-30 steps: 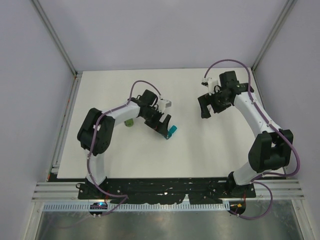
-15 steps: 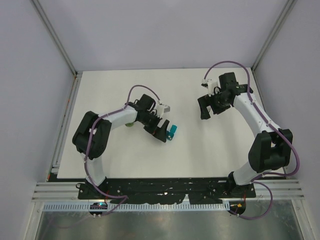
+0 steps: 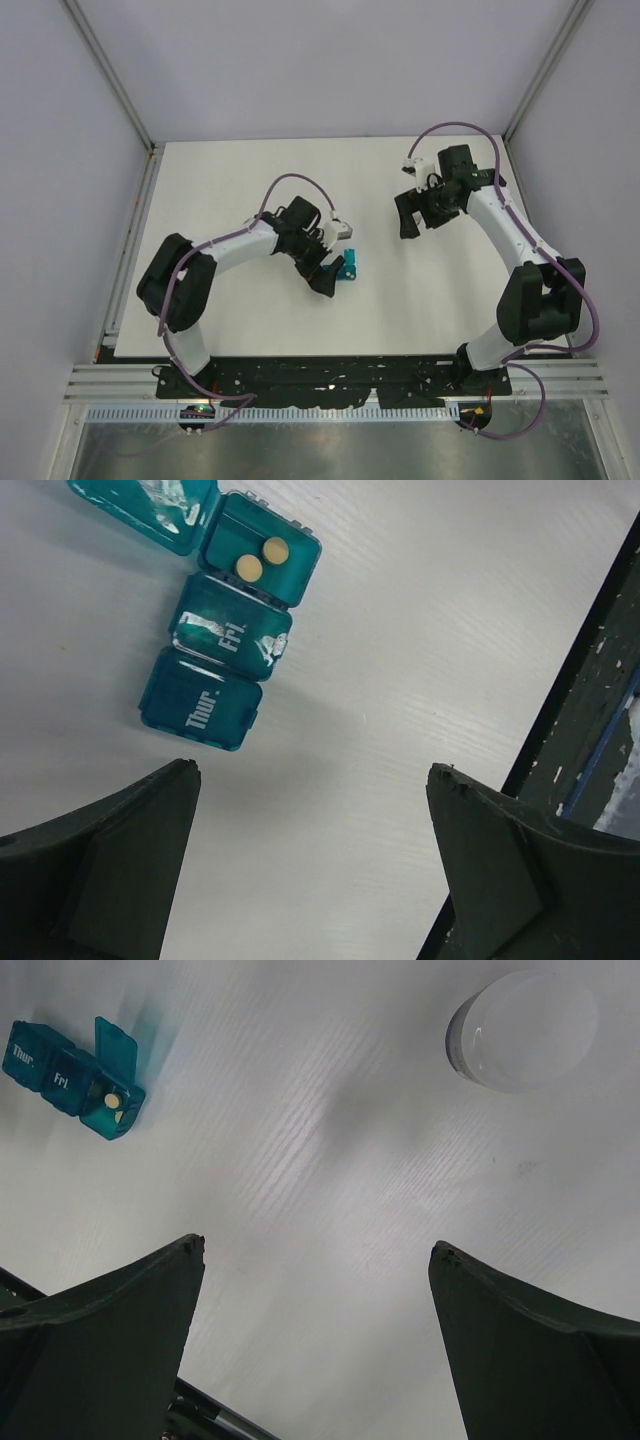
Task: Sort the pills into containers
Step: Close the pill container at the center of the board.
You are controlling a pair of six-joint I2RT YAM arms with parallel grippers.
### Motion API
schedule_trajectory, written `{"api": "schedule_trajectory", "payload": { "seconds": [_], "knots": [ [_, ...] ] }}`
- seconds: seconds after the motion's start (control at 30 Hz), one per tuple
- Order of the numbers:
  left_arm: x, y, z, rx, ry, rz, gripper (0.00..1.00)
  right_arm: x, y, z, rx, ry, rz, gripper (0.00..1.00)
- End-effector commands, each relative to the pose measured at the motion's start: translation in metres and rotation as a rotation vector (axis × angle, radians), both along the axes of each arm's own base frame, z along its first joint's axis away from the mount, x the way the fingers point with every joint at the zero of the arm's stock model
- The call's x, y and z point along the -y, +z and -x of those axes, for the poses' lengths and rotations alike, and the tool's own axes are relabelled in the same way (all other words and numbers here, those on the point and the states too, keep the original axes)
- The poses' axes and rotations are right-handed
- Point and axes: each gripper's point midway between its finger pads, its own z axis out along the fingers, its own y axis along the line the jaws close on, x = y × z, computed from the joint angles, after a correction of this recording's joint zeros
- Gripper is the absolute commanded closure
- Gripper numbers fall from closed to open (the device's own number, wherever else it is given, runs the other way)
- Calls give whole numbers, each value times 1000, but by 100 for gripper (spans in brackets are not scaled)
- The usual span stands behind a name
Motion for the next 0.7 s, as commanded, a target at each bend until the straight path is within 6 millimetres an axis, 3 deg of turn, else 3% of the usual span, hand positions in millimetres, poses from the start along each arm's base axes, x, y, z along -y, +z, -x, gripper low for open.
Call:
{"api": "schedule_trajectory", "payload": {
  "seconds": [0.0,0.17,0.67],
  "knots": [
    [-13,17,-23,183,-10,-45,1,-6,11,-2,45,13,-33,3],
    [-16,24,-41,298,-39,-92,1,-9,13,-1,47,22,-43,3],
    [12,3,-43,438,-270,-171,1,-10,11,3,31,37,-51,3]
  ]
}}
